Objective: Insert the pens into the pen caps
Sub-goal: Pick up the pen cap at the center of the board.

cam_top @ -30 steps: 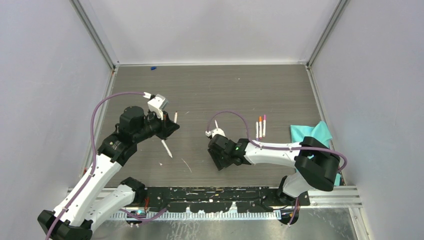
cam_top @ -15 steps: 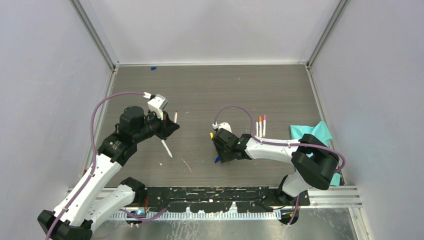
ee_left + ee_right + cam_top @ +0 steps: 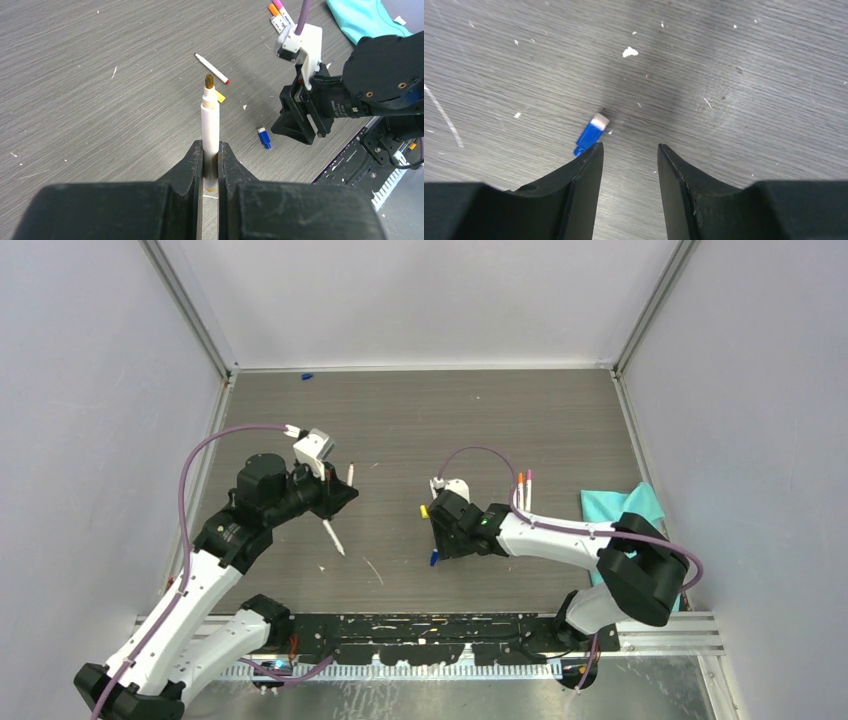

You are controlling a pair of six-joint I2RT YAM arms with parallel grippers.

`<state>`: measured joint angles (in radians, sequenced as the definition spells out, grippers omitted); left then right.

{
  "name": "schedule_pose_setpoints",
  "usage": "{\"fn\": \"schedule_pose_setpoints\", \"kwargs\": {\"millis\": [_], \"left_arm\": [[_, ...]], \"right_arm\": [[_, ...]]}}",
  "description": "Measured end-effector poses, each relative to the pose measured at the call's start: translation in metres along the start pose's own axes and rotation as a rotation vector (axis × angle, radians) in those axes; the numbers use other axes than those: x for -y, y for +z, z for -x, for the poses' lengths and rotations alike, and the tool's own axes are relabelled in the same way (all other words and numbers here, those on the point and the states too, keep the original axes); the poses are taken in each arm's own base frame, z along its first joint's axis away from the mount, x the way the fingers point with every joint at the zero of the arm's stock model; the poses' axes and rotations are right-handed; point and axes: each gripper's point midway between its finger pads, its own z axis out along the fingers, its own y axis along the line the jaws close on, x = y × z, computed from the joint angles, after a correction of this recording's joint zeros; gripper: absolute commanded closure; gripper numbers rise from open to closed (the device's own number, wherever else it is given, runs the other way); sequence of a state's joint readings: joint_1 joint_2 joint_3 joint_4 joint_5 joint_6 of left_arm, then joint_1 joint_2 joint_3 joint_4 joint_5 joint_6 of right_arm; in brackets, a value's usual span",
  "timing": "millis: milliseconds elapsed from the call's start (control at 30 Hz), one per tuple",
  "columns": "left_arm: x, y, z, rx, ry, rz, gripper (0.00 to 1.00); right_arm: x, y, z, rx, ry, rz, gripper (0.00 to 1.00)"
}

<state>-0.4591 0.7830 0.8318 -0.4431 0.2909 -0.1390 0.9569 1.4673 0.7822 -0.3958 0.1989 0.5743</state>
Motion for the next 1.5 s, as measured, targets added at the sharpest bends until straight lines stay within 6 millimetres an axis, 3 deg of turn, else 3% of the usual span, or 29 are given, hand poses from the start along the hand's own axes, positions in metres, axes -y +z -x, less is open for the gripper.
{"fn": "schedule_pose_setpoints", "kwargs": {"millis": [233, 400, 600, 1000, 1367, 1500], "left_arm": [[0.001, -0.001, 0.001, 0.006, 0.002, -0.001, 1.0], [0.002, -0.003, 0.002, 0.011, 0.005, -0.005, 1.0], [0.004, -0.004, 0.003, 0.018, 0.009, -0.01, 1.0], [0.007, -0.007, 0.006, 0.031, 0.014, -0.016, 1.0], [0.008, -0.007, 0.005, 0.029, 0.017, -0.022, 1.0], [0.008, -0.007, 0.005, 0.029, 0.017, -0.022, 1.0]], "right_arm": [[-0.025, -0.015, 0.023, 0.033, 0.144, 0.016, 0.54], [-0.042, -0.008, 0.018, 0.013, 0.171, -0.014, 0.53], [-0.035, 0.002, 0.003, -0.026, 0.18, -0.107, 0.53], [-0.033, 0.013, 0.005, -0.02, 0.18, -0.181, 0.68], [-0.029, 0.016, 0.003, -0.025, 0.176, -0.215, 0.7], [-0.028, 0.016, 0.003, -0.027, 0.176, -0.217, 0.76]]}}
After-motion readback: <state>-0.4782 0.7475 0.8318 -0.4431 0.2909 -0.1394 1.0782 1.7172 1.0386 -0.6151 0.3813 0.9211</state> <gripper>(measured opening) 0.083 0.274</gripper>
